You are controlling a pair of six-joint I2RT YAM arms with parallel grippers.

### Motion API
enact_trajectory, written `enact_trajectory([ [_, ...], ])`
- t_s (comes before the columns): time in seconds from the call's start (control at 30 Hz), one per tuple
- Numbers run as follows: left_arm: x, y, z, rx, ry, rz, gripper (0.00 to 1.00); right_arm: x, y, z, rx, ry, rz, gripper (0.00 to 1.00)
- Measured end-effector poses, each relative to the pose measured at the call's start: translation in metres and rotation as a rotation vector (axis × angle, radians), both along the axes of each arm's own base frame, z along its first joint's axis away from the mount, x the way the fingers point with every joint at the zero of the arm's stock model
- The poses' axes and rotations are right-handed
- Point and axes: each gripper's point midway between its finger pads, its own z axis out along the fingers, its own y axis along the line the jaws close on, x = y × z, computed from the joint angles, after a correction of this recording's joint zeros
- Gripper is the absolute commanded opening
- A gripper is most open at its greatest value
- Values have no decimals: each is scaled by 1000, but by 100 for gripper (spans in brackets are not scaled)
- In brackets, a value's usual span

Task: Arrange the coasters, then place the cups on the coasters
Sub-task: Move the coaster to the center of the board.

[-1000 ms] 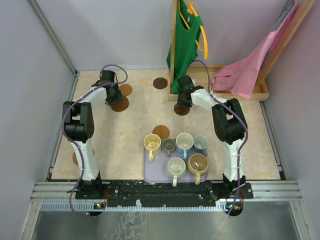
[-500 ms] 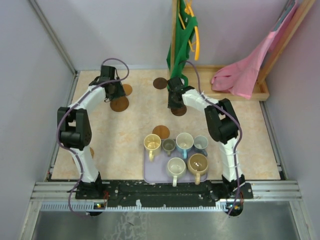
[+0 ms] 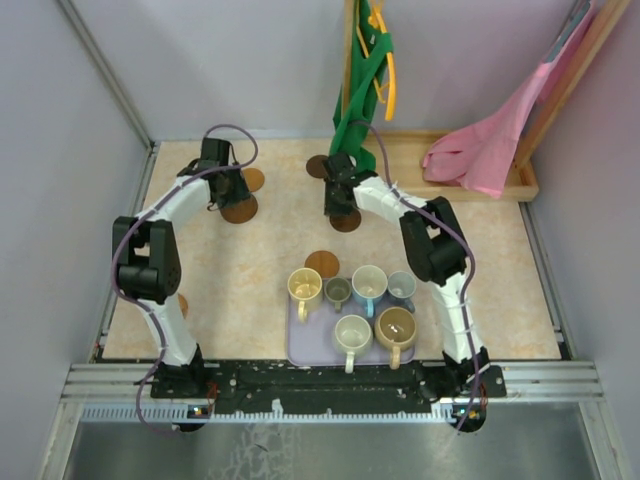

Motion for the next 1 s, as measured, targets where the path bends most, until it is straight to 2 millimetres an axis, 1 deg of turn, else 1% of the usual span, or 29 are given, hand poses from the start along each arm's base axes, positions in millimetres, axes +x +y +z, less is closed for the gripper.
enact_trajectory([
  [0.33, -1, -2, 11, -11, -23, -6, 55, 9, 44, 2, 41, -7, 64, 25],
  [0.43, -3, -2, 11, -15, -21, -9, 55, 17, 59, 5, 59, -17, 81, 25],
  [0.47, -4, -2, 11, -16, -19, -10, 55, 23, 66, 8, 71, -27, 86, 25],
  [0.67, -8, -2, 8, -17, -10, -12, 55, 44, 87, 16, 116, -60, 105, 25],
  [0.77, -10, -2, 7, -17, -7, -13, 55, 46, 91, 17, 125, -61, 111, 25],
  [0.9, -11, -3, 7, -19, -6, -16, 55, 43, 88, 11, 116, -55, 113, 25],
  [1.0, -11, -4, 8, -24, -8, -19, 55, 30, 77, -4, 85, -19, 112, 24],
])
